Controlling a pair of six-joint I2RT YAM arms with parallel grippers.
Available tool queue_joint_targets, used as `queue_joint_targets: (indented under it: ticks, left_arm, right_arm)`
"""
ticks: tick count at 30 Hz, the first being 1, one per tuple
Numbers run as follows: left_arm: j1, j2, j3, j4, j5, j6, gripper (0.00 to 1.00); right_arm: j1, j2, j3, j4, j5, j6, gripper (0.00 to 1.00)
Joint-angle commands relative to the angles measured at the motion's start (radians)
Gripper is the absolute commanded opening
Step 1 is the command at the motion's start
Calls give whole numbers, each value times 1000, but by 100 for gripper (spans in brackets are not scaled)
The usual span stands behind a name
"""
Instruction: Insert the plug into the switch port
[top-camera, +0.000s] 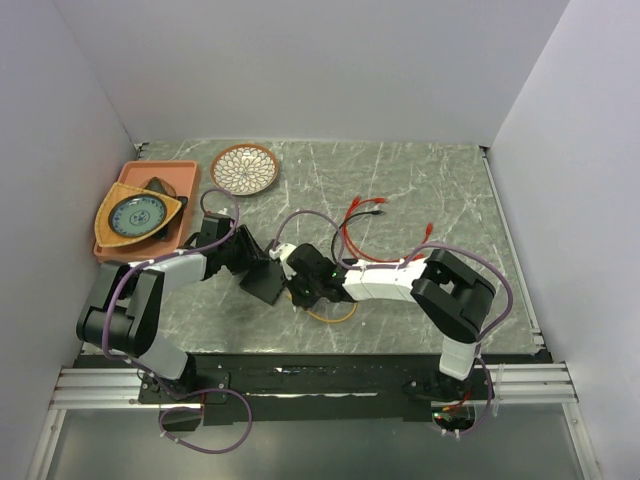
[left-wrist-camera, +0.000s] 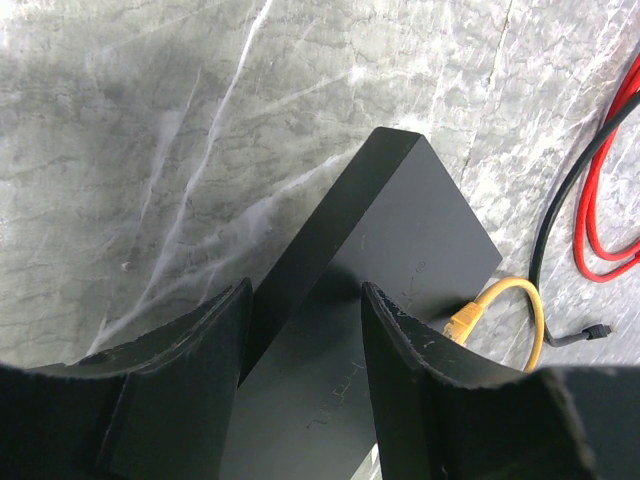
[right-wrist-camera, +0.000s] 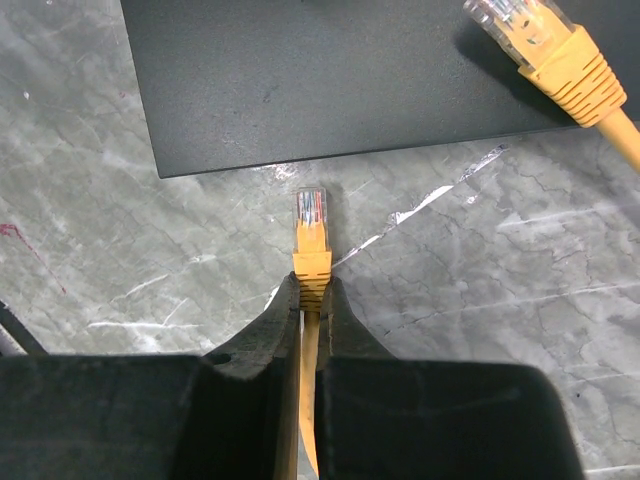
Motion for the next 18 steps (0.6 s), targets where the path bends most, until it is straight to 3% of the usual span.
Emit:
queue_joint_targets:
  ticks: [1,18]
  left_arm:
    - [-5,29,-1,-69,2,15,55]
    - [-5,48,4,-65,16,21,55]
  right_arm:
    - [13,1,-31,52,72,-1,0]
    - [24,27,35,44,86,-4,0]
